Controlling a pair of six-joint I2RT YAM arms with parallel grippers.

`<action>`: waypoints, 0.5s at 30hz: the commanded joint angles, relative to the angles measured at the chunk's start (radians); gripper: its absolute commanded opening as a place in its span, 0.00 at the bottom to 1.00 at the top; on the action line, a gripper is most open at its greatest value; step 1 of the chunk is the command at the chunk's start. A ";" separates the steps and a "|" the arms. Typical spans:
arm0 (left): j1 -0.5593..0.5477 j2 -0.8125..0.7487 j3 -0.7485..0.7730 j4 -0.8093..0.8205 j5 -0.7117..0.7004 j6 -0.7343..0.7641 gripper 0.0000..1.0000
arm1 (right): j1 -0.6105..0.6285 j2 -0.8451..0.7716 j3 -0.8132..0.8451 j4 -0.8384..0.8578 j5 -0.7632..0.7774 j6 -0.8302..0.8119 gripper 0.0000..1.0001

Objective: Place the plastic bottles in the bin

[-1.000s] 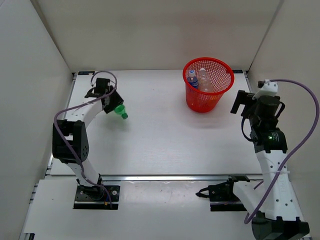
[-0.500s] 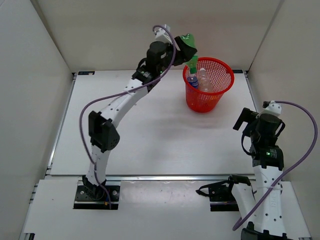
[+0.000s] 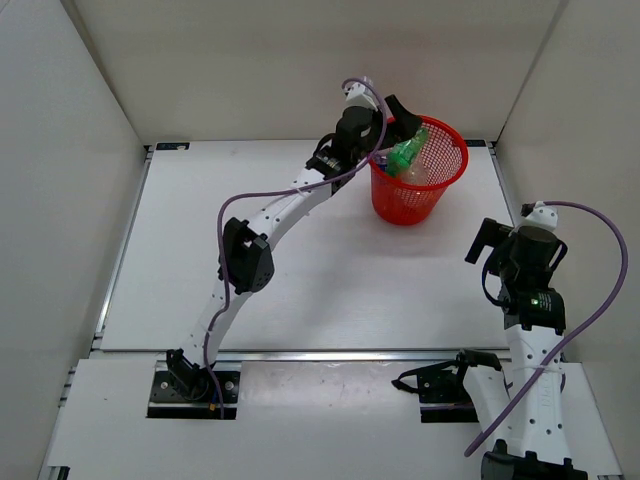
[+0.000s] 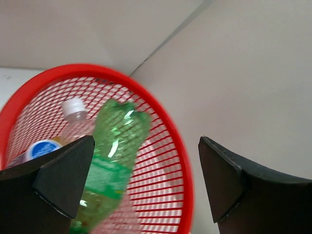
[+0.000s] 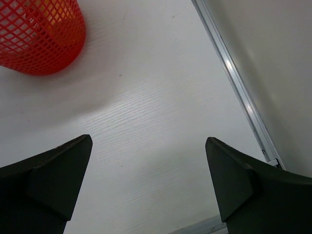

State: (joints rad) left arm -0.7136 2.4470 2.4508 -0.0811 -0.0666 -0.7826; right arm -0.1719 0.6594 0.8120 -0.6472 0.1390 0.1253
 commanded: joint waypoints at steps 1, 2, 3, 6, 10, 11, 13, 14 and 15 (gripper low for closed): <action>0.006 -0.126 0.042 -0.012 0.037 0.045 0.99 | 0.003 0.005 -0.001 0.018 -0.004 -0.023 0.99; 0.009 -0.166 0.022 -0.016 0.054 0.054 0.99 | 0.003 0.017 0.001 0.011 -0.012 -0.023 0.99; 0.019 -0.213 -0.016 -0.040 0.062 0.081 0.98 | 0.017 0.029 0.012 0.004 -0.016 -0.024 0.99; 0.023 -0.357 -0.068 -0.210 0.007 0.207 0.99 | 0.029 0.063 0.026 -0.014 -0.007 -0.024 0.99; 0.063 -0.633 -0.448 -0.347 -0.108 0.301 0.99 | 0.032 0.072 0.026 -0.019 -0.041 -0.015 0.99; 0.066 -0.743 -0.517 -0.382 -0.166 0.305 0.98 | 0.022 0.081 0.029 -0.012 -0.056 -0.006 1.00; 0.141 -0.896 -0.800 -0.465 -0.229 0.264 0.99 | 0.005 0.083 0.030 -0.015 -0.110 0.002 0.99; 0.208 -1.001 -0.958 -0.470 -0.208 0.241 0.99 | -0.004 0.092 0.033 -0.026 -0.119 0.010 0.99; 0.239 -1.099 -1.022 -0.494 -0.181 0.212 0.99 | -0.008 0.104 0.033 -0.037 -0.130 0.016 1.00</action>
State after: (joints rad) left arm -0.5922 1.5368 1.6596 -0.3996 -0.1844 -0.5514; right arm -0.1608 0.7532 0.8116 -0.6746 0.0666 0.1173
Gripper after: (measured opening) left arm 0.988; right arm 0.995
